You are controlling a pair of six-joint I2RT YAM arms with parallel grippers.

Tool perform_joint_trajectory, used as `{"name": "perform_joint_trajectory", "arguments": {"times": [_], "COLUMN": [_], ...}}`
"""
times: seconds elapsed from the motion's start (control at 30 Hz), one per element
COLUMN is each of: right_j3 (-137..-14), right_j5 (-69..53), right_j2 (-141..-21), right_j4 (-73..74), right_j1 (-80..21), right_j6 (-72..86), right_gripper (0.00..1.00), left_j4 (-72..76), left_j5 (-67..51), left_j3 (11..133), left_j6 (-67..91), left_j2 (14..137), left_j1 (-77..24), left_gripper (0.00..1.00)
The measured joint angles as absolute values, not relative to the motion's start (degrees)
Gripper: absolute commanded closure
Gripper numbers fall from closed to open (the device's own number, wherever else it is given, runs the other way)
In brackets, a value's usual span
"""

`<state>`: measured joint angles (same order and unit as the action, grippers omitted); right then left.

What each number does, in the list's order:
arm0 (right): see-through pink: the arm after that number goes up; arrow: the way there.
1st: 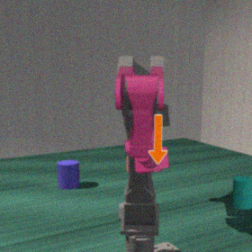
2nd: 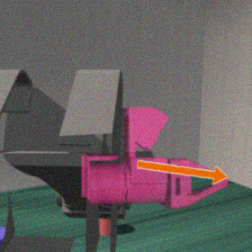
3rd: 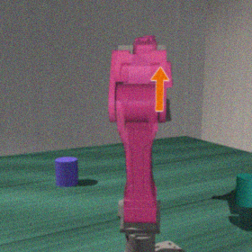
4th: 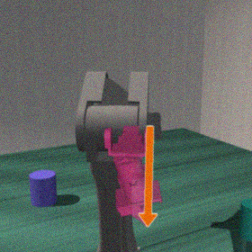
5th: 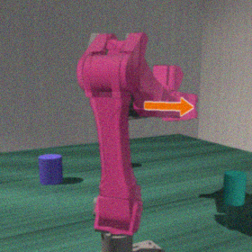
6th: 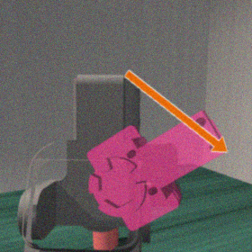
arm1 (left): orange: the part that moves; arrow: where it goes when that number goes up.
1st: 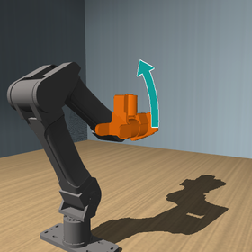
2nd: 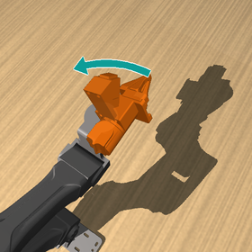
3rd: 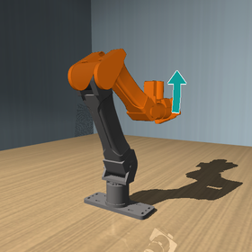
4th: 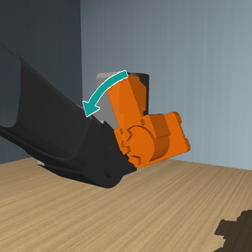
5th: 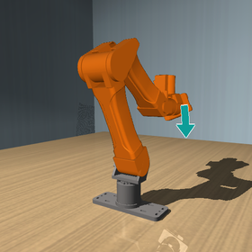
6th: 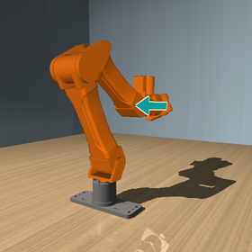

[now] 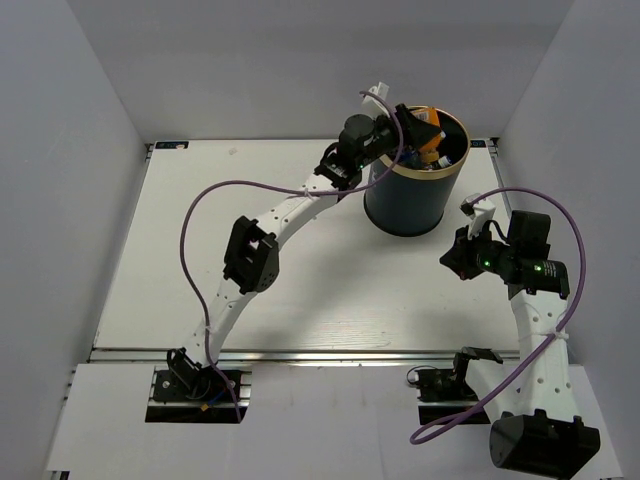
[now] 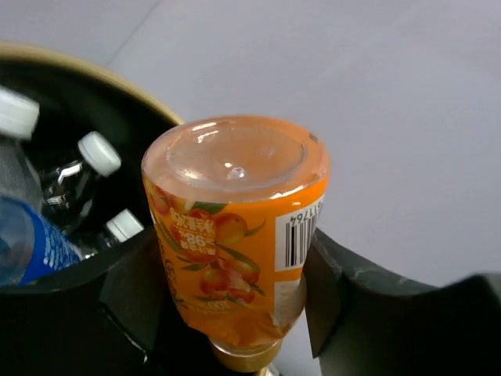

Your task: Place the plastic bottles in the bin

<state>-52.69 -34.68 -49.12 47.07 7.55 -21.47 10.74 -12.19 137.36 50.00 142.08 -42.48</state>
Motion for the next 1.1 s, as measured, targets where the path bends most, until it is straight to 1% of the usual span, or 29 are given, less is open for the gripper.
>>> {"name": "perform_joint_trajectory", "arguments": {"times": [0.03,0.07,0.17,0.2,0.33,0.5,0.53,0.57,0.63,0.7,0.8,0.93,1.03,1.1], "right_j3": [-52.69,-52.69,-52.66,-52.66,-52.66,-52.66,-52.66,-52.66,-52.66,-52.66,-52.66,-52.69,-52.69,-52.69], "right_j5": [-34.7,-34.72,-34.79,-34.87,-35.07,-35.99,-36.4,-36.82,-37.6,-37.98,-38.06,-36.8,-35.44,-34.79], "right_j2": [-49.12,-49.12,-49.12,-49.12,-49.12,-49.19,-49.23,-49.34,-49.54,-49.78,-50.15,-50.57,-50.78,-50.78], "right_j4": [47.07,47.07,47.07,47.07,47.05,47.05,47.07,47.07,47.07,46.83,46.35,44.62,42.72,41.5], "right_j1": [7.55,7.55,7.55,7.55,7.55,7.55,7.55,7.53,7.53,7.51,7.53,7.53,7.53,7.53], "right_j6": [-21.47,-21.47,-21.56,-21.52,-21.65,-21.98,-22.09,-22.15,-22.24,-22.44,-21.74,-18.87,-16.86,-15.84], "right_gripper": [1.0,1.0,0.82,0.73,0.6,0.5,0.47,0.37,0.1,0.1,0.1,0.1,0.1,0.1], "left_j4": [10.59,10.5,10.76,10.92,11.09,9.34,8.03,6.39,2.87,-1.13,-4.56,-4.78,-7.01,-9.37], "left_j5": [-11.99,-11.79,-11.29,-11.2,-11.14,-11.11,-10.92,-10.61,-9.61,-8.05,-6.09,-2.04,2.57,5.58], "left_j3": [137.29,137.29,137.14,137.14,137.43,137.43,136.9,135.39,129.67,120.46,105.32,82.63,71.46,66.72], "left_j6": [49.25,49.1,48.69,48.64,48.47,46.09,44.71,42.98,38.46,33.08,27.24,21.78,20.01,19.49], "left_j2": [141.21,140.62,138.82,138.5,138.19,137.71,136.84,135.13,129.23,119.42,101.34,72.6,56.6,49.1], "left_j1": [-42.35,-42.3,-42.11,-42.09,-42.0,-42.0,-42.0,-42.0,-42.04,-42.26,-42.48,-42.41,-42.33,-42.26], "left_gripper": [0.03,0.0,0.0,0.0,0.0,0.0,0.0,0.0,0.0,0.0,0.0,0.0,0.0,0.0]}}
